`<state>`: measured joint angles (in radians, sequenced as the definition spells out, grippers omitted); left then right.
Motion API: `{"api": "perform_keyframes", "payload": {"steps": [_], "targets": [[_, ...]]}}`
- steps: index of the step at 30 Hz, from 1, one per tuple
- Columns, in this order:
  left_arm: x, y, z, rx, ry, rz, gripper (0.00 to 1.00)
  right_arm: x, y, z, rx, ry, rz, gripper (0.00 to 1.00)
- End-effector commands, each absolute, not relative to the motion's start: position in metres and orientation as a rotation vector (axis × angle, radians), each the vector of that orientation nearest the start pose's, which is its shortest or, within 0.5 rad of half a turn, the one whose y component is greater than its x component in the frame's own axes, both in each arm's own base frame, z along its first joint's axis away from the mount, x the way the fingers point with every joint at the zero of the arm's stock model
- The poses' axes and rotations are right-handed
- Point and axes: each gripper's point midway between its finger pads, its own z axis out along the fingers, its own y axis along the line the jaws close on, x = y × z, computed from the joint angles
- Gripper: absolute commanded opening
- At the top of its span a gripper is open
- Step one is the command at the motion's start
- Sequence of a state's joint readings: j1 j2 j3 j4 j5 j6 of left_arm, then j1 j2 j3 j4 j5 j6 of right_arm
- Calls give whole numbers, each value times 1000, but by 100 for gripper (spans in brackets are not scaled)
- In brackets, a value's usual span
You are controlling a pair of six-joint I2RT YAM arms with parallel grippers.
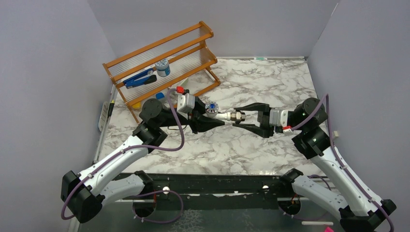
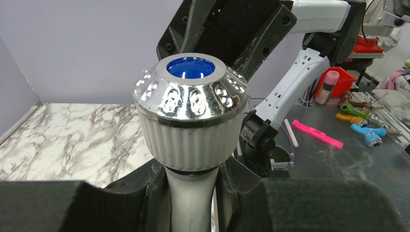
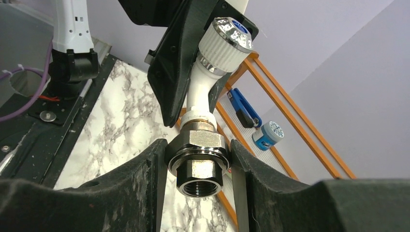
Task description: Install the water faucets
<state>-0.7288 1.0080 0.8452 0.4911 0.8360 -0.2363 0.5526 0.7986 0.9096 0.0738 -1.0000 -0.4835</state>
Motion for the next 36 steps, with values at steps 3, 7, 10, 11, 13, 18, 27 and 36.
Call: {"api": "perform_keyframes", "payload": {"steps": [3, 7, 10, 11, 13, 18, 27, 36], "targets": [[143, -309, 422, 1018, 899, -1283, 0, 149, 254, 389, -1353, 696, 756, 40], [143, -310, 419, 1025, 903, -1285, 0, 148, 255, 392, -1345, 708, 774, 19], [144, -310, 419, 1033, 892, -1273, 0, 147, 256, 393, -1342, 733, 813, 7], [144, -311, 419, 1035, 890, -1269, 0, 147, 257, 393, -1338, 745, 829, 4], [143, -311, 420, 1044, 877, -1261, 0, 146, 257, 393, -1327, 772, 859, 1], [134, -309, 418, 1126, 796, -1226, 0, 149, 260, 393, -1269, 901, 968, 0], [128, -304, 418, 1249, 554, -1006, 0, 158, 264, 385, -1153, 1154, 1106, 1], [134, -304, 424, 1230, 542, -963, 0, 153, 260, 381, -1149, 1147, 1105, 0]]}}
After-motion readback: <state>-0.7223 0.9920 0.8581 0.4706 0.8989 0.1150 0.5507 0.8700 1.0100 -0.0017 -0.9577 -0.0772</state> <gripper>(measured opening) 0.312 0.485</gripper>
